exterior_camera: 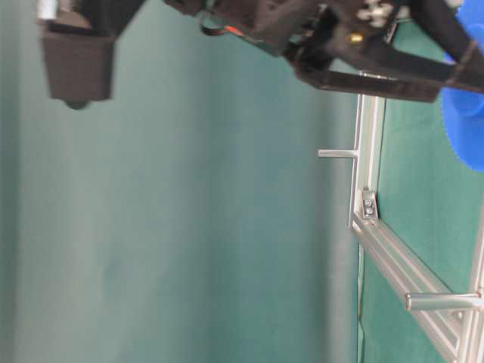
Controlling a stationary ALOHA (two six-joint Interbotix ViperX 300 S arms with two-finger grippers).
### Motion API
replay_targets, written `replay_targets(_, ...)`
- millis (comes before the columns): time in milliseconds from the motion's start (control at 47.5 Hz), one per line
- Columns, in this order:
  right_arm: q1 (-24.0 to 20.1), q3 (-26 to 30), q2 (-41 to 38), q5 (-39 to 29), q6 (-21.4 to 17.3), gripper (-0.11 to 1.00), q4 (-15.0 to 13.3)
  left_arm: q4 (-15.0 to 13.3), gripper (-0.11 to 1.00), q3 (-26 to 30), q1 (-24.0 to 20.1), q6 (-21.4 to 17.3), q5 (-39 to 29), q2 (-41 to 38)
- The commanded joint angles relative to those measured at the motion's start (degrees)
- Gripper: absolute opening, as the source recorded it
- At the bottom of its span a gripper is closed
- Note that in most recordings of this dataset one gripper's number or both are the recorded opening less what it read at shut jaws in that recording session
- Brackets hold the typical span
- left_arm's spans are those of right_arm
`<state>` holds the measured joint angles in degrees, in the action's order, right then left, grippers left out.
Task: Find the location of the shaft and insert the gear.
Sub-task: 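Open the right gripper and withdraw it right from the gear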
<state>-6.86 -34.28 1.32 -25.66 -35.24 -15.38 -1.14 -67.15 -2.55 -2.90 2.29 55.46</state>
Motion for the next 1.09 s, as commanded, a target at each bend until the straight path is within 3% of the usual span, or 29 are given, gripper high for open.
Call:
replay_targets(0, -0.1, 1.3, 3.0, -0.5, 0.2, 0.86, -0.3, -0.1, 0.02, 0.9, -0.2, 0.1, 0.4, -0.2)
replay_targets(337, -0.1, 1.1, 11.5, -6.7, 0.4, 0.85, -1.5, -0.1, 0.02, 0.9, -0.2, 0.1, 0.3, -0.3)
replay_targets(800, -0.1, -2.5, 17.8, -6.5, 0.1, 0.85, -2.2, -0.1, 0.02, 0.9, -0.2, 0.2, -0.3, -0.1)
replay_targets(1073, -0.1, -7.8, 25.0, -3.9, 0.1, 0.85, -2.2, -0.1, 0.02, 0.8, -0.2, 0.2, -0.3, 0.4)
